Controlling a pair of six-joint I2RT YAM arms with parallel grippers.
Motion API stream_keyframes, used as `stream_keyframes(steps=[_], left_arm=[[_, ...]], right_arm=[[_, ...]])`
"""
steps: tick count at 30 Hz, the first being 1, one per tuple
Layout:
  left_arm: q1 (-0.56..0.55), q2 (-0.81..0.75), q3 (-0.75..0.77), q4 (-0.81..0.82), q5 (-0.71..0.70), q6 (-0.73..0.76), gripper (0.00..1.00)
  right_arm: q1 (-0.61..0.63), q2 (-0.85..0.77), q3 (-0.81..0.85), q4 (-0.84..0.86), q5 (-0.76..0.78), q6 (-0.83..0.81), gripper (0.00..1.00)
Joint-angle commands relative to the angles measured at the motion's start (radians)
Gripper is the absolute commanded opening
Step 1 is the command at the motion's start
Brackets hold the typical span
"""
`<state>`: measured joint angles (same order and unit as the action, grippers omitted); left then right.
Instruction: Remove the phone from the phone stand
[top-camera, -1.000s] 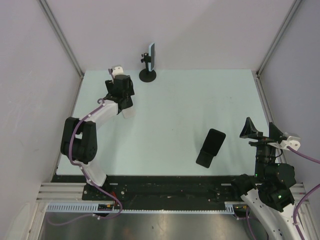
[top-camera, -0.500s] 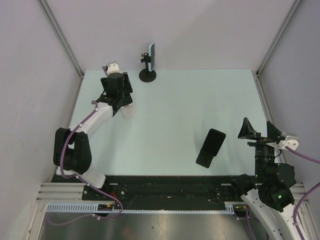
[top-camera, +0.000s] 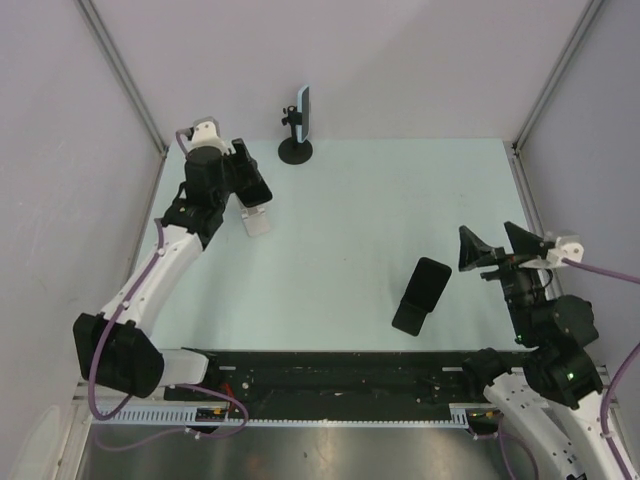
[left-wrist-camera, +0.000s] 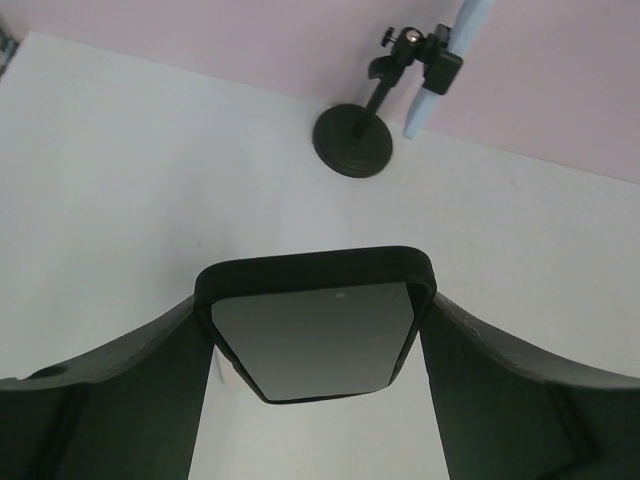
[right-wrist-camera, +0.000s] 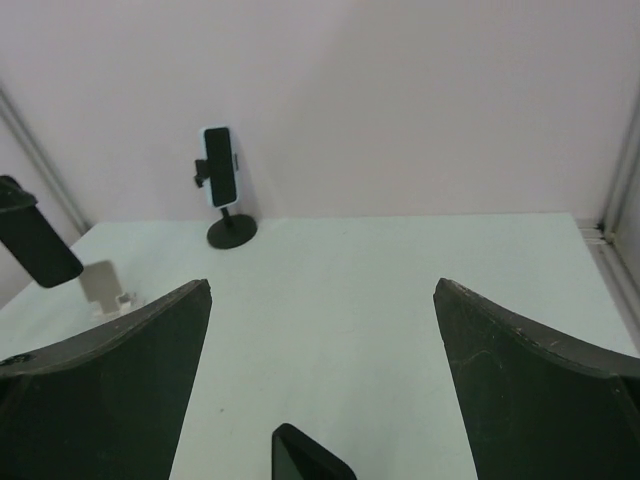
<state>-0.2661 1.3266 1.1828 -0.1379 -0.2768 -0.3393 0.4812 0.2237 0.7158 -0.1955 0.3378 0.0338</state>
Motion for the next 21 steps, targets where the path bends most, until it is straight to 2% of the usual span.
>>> stream_keyframes(steps=[1,7,11,17,21], left_arm=[[-0.005,-0.108,-0.028,-0.019,0.154,-0.09,0.0],[-0.005,-0.173,-0.081,-0.034,0.323,-0.167,0.0],[-0.005,-0.179,-0.118,-0.034,0.412,-0.213,0.0],[-0.015,-0.155,-0.13,-0.032,0.502,-0.248,0.0],[-0.021,-0.126,-0.129,-0.032,0.57,-0.279,0.01]], right_arm=[[0.002,0.175,0.103,-0.09,-0.187,0.096,1.0],[0.005,0.438,0.206,-0.119,-0.483,0.132,1.0],[0.007,0.575,0.215,-0.04,-0.644,0.181,1.0],[0.042,0.776,0.22,0.109,-0.727,0.268,1.0],[0.141,0.905,0.229,0.244,-0.712,0.291,1.0]])
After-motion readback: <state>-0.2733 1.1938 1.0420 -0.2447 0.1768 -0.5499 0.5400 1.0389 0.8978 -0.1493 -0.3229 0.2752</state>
